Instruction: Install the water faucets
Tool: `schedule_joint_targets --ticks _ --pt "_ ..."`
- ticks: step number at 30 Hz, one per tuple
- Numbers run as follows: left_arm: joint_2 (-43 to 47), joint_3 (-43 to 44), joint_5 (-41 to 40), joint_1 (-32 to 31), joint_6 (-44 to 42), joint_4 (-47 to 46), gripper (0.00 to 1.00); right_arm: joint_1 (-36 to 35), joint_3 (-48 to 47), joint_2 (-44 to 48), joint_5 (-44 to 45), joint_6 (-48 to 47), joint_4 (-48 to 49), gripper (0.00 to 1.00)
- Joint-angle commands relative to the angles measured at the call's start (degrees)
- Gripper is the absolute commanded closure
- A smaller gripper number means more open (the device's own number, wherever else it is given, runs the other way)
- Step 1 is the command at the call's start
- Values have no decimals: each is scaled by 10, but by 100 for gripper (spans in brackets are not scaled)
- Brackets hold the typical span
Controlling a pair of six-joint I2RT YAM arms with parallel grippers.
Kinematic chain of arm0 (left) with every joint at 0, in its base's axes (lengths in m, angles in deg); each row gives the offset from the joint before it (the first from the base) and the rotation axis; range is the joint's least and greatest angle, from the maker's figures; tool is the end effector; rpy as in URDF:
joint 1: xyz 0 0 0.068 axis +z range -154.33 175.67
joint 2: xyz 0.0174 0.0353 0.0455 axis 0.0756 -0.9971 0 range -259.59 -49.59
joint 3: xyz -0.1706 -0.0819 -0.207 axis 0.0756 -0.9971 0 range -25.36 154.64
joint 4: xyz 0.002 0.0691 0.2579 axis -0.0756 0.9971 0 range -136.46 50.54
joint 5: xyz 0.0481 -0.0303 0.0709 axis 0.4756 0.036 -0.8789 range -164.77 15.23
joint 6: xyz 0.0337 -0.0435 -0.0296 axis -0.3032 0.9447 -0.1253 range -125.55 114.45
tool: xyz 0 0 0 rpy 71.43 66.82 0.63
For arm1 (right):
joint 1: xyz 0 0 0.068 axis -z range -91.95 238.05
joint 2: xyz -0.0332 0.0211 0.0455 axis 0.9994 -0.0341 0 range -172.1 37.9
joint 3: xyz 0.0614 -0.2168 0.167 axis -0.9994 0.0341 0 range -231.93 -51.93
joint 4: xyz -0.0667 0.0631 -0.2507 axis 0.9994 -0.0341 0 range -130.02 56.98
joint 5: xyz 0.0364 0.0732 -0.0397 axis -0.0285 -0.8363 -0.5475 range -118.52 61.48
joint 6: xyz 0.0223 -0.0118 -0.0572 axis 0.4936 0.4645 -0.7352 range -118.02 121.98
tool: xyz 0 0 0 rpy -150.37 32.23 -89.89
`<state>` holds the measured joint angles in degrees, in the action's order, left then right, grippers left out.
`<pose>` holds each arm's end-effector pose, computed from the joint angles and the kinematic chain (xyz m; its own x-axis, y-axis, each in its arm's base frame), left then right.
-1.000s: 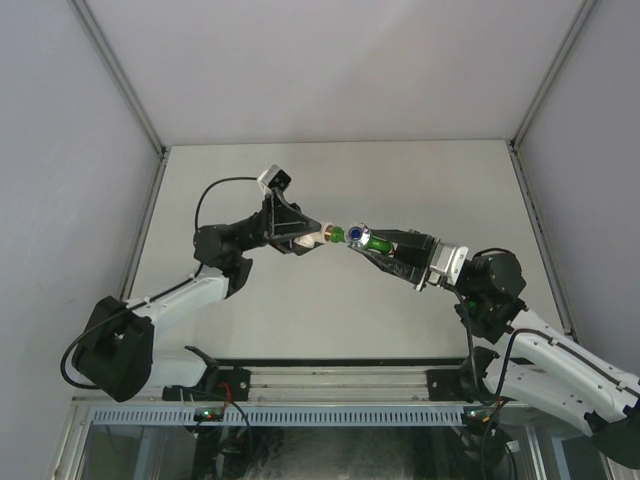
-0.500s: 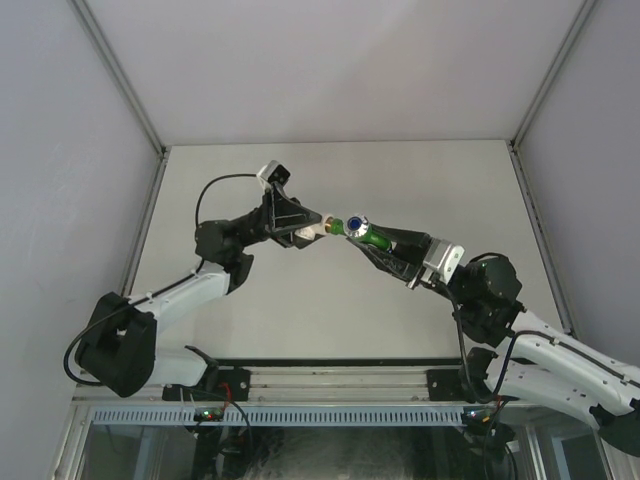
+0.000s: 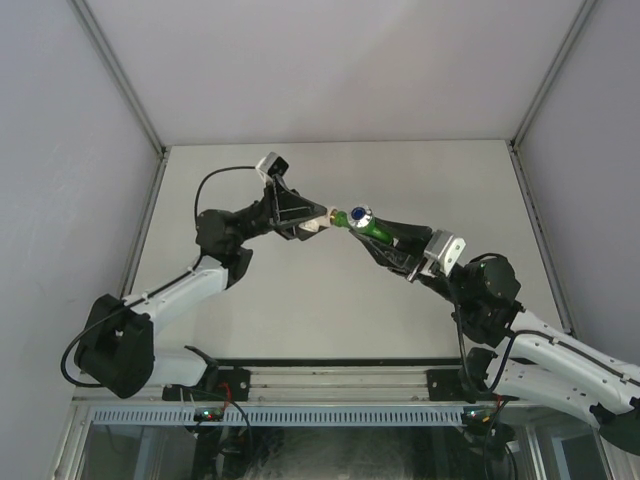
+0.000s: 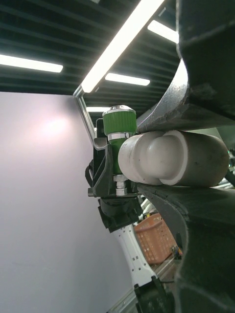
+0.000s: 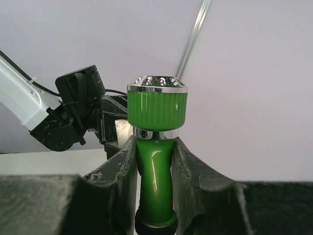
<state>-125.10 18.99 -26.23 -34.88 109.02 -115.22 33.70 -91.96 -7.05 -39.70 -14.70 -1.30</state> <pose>0.2242 -0.1737 0.3627 -0.9896 -0.1153 -0.0864 0.1254 -0.3936 -0.9107 0.1033 0.1600 0.3983 0.5097 0.2272 -0.8299 -0.7847 0.5182 -0.3401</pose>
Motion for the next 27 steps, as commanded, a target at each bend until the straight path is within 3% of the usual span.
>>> schedule_joint_targets --ticks 1,13,23,27 --pt "16 55 63 -28 -102 40 100 -6 14 -42 14 71 -80 100" --pt "-13 102 100 -28 -76 -59 100 49 15 -42 -75 214 -40 100" --pt "-22 111 100 -29 -71 -90 100 65 30 -48 -44 307 6 100" --pt "-23 118 112 -29 -78 -90 100 88 29 -49 -72 354 8 100"
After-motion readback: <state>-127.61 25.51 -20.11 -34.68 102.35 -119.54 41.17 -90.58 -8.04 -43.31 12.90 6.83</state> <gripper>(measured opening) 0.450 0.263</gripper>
